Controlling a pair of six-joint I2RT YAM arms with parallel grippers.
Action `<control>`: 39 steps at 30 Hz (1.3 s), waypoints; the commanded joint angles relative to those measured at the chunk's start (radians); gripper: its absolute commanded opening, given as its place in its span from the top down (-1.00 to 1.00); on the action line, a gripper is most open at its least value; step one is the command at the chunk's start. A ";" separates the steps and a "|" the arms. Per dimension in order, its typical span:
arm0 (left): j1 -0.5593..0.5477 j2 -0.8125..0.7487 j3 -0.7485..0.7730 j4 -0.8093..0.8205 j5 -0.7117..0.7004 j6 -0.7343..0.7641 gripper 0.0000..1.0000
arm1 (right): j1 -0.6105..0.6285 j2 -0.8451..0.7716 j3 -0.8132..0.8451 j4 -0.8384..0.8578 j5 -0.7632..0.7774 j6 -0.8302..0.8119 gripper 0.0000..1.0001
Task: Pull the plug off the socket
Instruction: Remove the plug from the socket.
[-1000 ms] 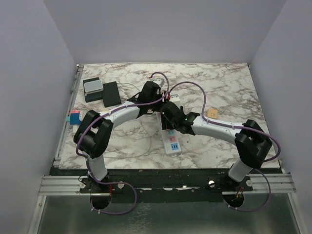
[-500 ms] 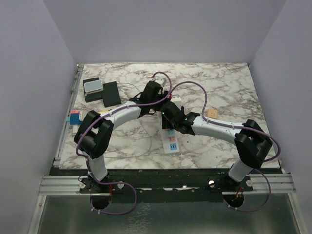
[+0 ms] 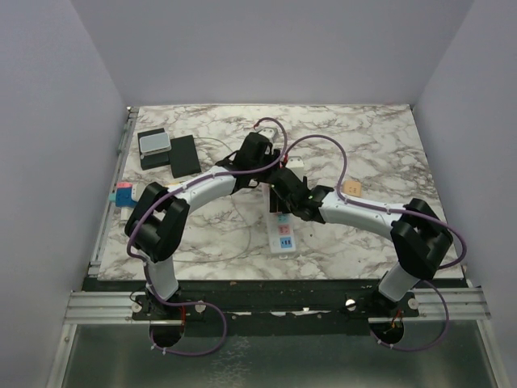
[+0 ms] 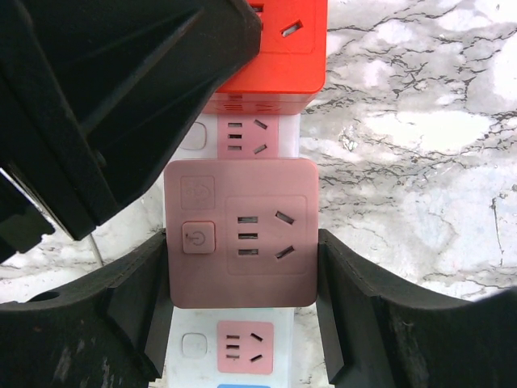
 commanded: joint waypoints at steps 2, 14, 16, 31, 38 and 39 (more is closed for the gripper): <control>-0.008 0.088 -0.001 -0.125 -0.038 0.059 0.02 | -0.021 -0.028 -0.050 0.036 -0.062 0.021 0.77; -0.011 0.080 0.012 -0.120 -0.062 0.045 -0.77 | 0.021 0.012 0.009 0.009 0.004 -0.040 0.98; -0.010 0.074 0.009 -0.114 -0.075 0.041 -0.86 | 0.035 0.027 0.031 -0.007 0.032 -0.033 0.99; -0.009 0.026 -0.032 -0.022 -0.050 -0.006 -0.98 | 0.070 0.078 0.078 -0.043 0.058 0.003 0.99; -0.008 0.073 -0.017 -0.022 -0.053 -0.002 -0.98 | 0.080 0.075 0.079 -0.035 0.062 0.003 0.99; -0.009 0.079 -0.018 -0.026 -0.050 -0.002 -0.97 | 0.081 0.073 0.078 -0.036 0.064 0.003 0.99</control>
